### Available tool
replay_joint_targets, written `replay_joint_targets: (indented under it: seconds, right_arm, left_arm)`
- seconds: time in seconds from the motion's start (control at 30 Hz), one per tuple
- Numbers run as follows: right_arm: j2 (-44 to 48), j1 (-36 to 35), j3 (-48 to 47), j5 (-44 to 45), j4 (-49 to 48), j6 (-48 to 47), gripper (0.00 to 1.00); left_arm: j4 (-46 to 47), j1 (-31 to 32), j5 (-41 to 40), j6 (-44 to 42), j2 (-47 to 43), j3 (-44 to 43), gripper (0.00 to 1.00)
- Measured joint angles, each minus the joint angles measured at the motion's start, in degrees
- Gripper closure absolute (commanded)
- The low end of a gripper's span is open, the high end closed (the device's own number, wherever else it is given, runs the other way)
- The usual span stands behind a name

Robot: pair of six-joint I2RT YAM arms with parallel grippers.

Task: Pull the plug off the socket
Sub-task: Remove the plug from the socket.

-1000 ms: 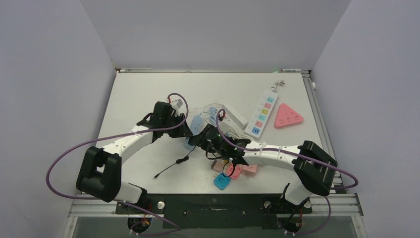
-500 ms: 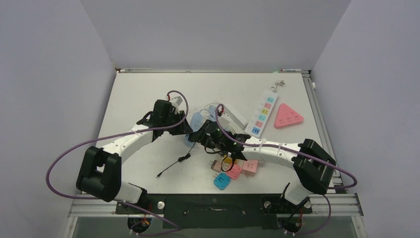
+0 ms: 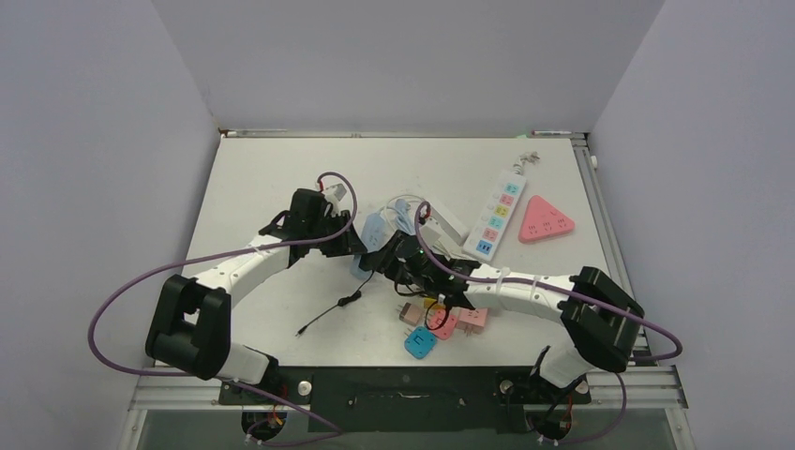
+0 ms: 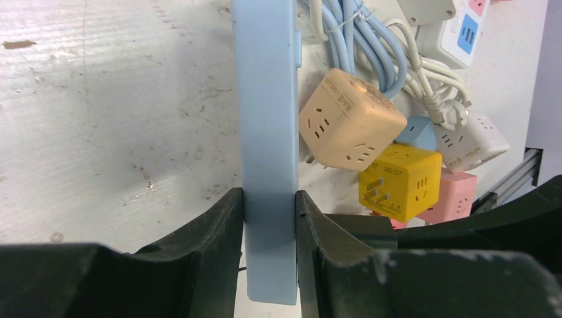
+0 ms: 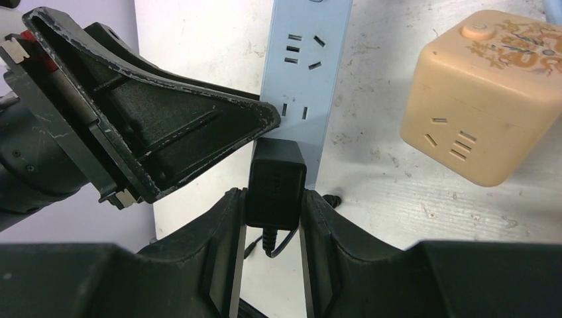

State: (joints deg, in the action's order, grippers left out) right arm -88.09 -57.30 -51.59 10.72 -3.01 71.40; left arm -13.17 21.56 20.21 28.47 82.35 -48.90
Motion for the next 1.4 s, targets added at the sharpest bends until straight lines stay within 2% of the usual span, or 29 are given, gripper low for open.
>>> replay_joint_targets:
  seconds: [0.3,0.67,1.03,1.4]
  right_arm:
    - [4.4,0.0,6.6,-0.5,-4.3,2.0,0.95]
    - [5.3,0.0,7.6,-0.5,-4.8,2.5,0.95]
    - [2.7,-0.9,1.5,1.3,2.4,-0.5,0.95]
    - [-0.7,-1.9,-2.2,2.6,4.2,-0.7,0.95]
  left_arm:
    - [-0.5,-0.3,4.2,1.3,0.2,0.0,1.0]
    - [-0.5,-0.2,5.0,1.6,0.3,0.0,1.0]
    - [-0.3,1.3,2.4,1.2,0.9,0.0,1.0]
    - [-0.4,1.7,-1.2,-0.4,0.9,0.0,1.0]
